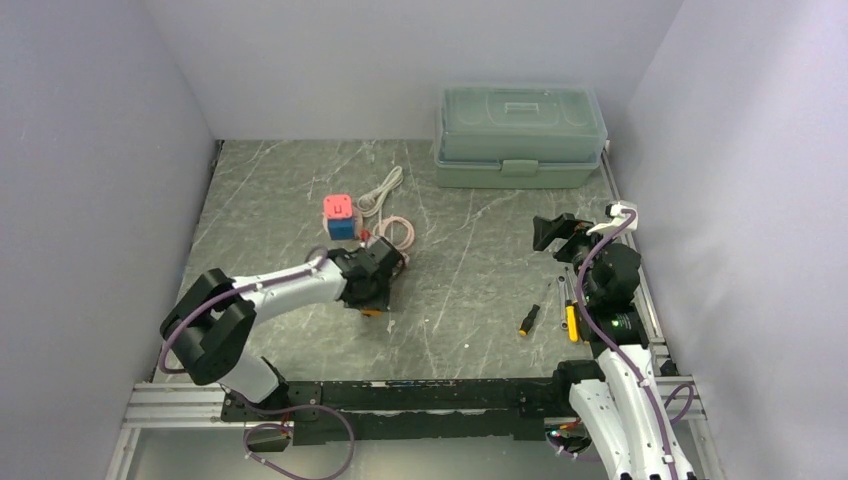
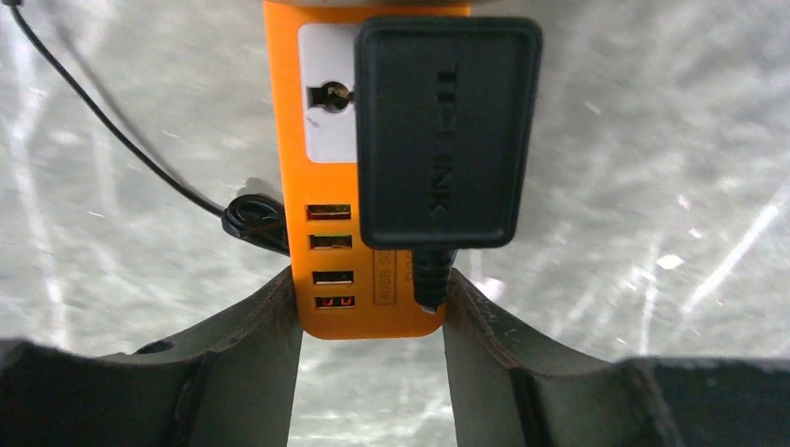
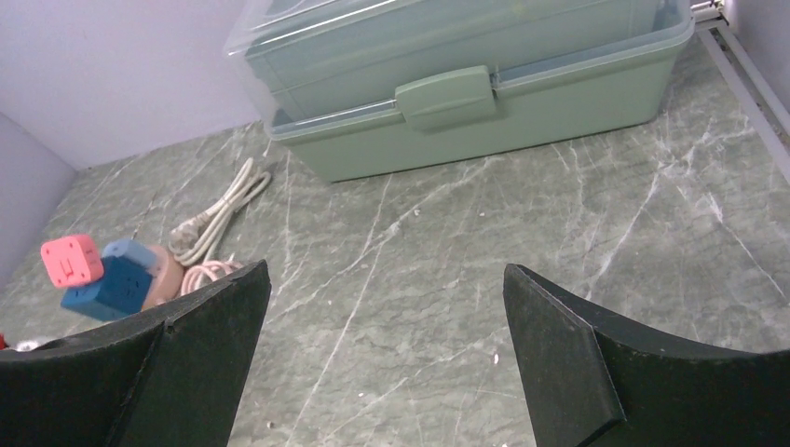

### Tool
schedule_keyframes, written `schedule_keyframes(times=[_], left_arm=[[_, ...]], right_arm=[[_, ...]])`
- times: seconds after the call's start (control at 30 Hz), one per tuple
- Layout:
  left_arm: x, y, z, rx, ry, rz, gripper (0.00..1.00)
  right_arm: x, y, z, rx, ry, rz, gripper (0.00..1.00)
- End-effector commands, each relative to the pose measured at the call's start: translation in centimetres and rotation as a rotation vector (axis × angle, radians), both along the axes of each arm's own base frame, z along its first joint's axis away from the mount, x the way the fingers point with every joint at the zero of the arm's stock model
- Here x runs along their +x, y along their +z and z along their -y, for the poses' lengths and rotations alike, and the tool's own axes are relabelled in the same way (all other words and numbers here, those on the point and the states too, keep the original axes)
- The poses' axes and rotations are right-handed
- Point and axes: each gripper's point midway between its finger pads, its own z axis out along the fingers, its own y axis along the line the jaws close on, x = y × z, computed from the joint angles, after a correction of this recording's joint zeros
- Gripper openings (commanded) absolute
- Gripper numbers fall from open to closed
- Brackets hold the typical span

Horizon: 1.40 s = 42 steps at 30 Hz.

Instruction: Pull the plug off the socket

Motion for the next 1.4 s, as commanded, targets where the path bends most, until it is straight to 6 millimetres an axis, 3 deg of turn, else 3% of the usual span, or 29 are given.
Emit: schedule_keyframes(times=[0.0, 0.1, 0.3, 0.4, 0.47, 0.57, 0.67, 0.73, 0.97, 1.1, 1.27, 1.37], left_arm=[[-4.9, -1.4, 5.0, -0.044, 0.04, -0.048, 0.0], [-6.6, -2.2, 8.3, -0.016, 0.027, -0.039, 0.0], [-8.8, -4.1, 12.5, -0.017, -0.063, -0.087, 0.02], [-8.9, -3.8, 13.9, -0.047, -0.099, -0.087, 0.14], [-8.6, -3.1, 14.2, -0.059, -0.114, -0.073, 0.3], [-8.1, -1.3, 14.3, -0.075, -0.135, -0.034, 0.7], [-7.5, 1.4, 14.3, -0.101, -0.178, 0.014, 0.91], [-7.0, 3.6, 14.4, -0.124, -0.245, 0.039, 0.99], [-5.4, 10.4, 12.5, -0.201, -0.428, 0.027, 1.0], [-2.4, 14.3, 10.1, -0.264, -0.426, 0.055, 1.0], [4.8, 18.0, 6.3, -0.319, -0.283, 0.221, 1.0], [7.3, 18.8, 6.4, -0.389, -0.24, 0.277, 0.99]], right_arm=[[0.1, 1.0, 0.0, 0.012, -0.001, 0.043, 1.0], [0.3, 0.7, -0.2, 0.012, 0.005, 0.037, 1.0], [0.4, 0.7, -0.4, 0.007, 0.019, 0.032, 1.0], [0.3, 0.8, -0.5, 0.007, 0.025, 0.037, 1.0], [0.4, 0.8, -0.6, 0.005, 0.031, 0.037, 1.0], [0.7, 0.3, -0.9, 0.007, 0.047, 0.02, 1.0], [1.1, -0.4, -1.7, 0.016, 0.09, -0.012, 1.0], [1.2, -0.8, -2.5, 0.027, 0.133, -0.033, 1.0], [0.7, -2.0, -5.2, 0.065, 0.284, -0.113, 0.93], [-0.3, -3.3, -5.7, 0.061, 0.298, -0.187, 0.95], [-1.7, -4.5, -6.3, 0.107, 0.286, -0.267, 0.95], [-2.6, -5.7, -7.8, 0.173, 0.305, -0.343, 0.92]])
